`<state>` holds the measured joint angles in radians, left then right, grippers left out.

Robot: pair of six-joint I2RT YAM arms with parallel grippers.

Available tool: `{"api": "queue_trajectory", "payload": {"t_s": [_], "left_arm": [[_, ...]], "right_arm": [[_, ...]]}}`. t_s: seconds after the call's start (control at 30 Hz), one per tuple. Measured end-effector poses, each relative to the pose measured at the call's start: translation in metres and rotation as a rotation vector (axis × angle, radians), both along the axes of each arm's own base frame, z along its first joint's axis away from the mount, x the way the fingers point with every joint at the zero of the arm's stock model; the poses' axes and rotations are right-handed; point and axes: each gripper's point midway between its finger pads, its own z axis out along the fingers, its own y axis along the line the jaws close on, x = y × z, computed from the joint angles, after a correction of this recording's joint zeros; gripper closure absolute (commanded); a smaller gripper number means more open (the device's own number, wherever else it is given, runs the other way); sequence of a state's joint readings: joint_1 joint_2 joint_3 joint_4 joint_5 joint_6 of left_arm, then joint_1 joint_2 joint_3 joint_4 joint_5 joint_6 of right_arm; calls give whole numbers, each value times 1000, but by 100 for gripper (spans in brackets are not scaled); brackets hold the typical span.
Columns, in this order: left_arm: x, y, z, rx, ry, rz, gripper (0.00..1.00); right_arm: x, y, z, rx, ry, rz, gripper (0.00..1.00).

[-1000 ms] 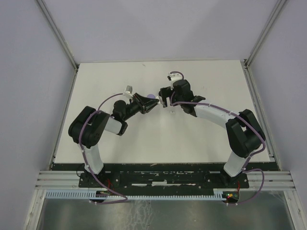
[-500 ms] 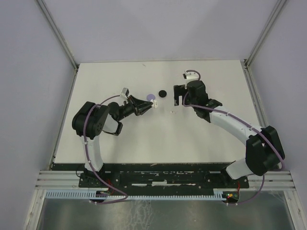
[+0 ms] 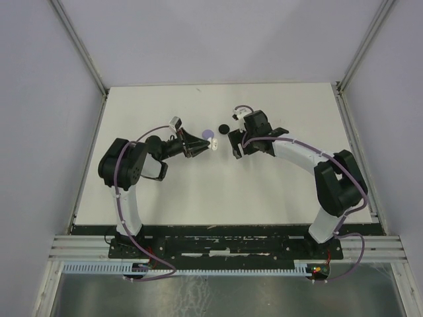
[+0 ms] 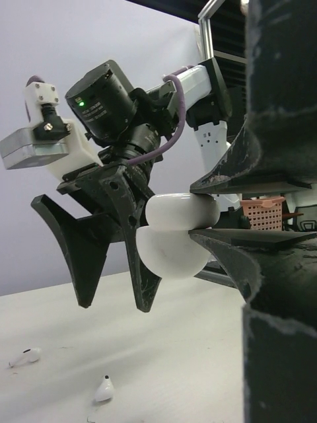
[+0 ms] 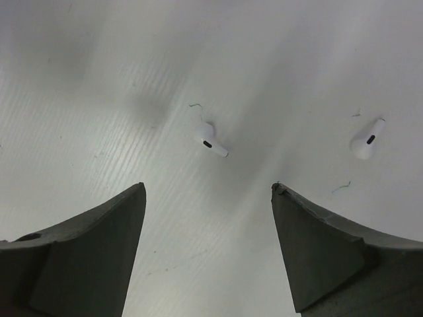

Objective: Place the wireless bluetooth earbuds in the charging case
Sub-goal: Pick up the earbud from the center of the board.

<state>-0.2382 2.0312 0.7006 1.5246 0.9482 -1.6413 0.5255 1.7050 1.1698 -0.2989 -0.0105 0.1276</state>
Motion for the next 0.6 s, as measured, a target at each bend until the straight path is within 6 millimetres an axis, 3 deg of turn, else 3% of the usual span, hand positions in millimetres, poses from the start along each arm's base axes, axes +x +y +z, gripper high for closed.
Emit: {"api": "queue_trajectory", "payload": {"t_s": [0.33,0.6], "left_arm": [[6,15,-1,5,0,16,97],[7,16,-1,5,1,20,97]], "right_arm": [[19,28,-18,6,72,88,32],[14,27,-46,-31,137,100,38]]}}
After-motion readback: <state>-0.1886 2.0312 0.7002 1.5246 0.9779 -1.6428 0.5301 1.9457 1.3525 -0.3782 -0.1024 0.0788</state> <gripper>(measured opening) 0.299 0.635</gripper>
